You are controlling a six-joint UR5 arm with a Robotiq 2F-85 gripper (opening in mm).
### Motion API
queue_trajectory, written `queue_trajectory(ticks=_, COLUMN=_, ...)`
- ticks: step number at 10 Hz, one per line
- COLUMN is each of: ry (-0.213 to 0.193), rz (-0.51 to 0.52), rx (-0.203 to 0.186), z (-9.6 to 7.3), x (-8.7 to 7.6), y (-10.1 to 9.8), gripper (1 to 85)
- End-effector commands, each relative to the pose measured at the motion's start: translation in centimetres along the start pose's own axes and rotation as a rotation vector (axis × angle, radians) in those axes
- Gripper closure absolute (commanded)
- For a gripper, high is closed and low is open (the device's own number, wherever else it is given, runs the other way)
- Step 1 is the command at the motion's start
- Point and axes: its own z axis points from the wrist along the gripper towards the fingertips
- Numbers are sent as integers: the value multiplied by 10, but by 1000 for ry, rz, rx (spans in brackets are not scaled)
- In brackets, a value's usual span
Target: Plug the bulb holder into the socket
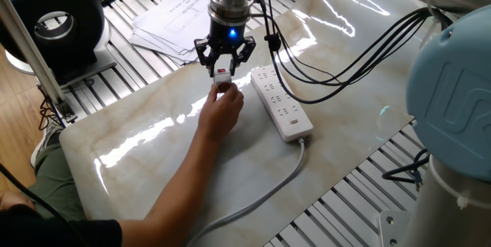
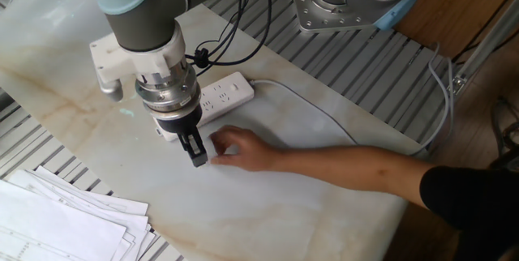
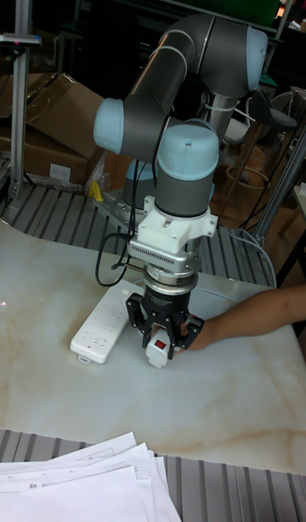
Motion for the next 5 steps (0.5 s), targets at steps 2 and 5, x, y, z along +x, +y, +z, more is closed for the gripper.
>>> queue_trajectory(ticks=2, ry=16, rz=13, rx=-3, z=-1, x=4, y=0, gripper=410)
queue_trajectory(ticks=5, ry=17, rz=22, rx=20, z=0, x=4, y=-5, gripper=590)
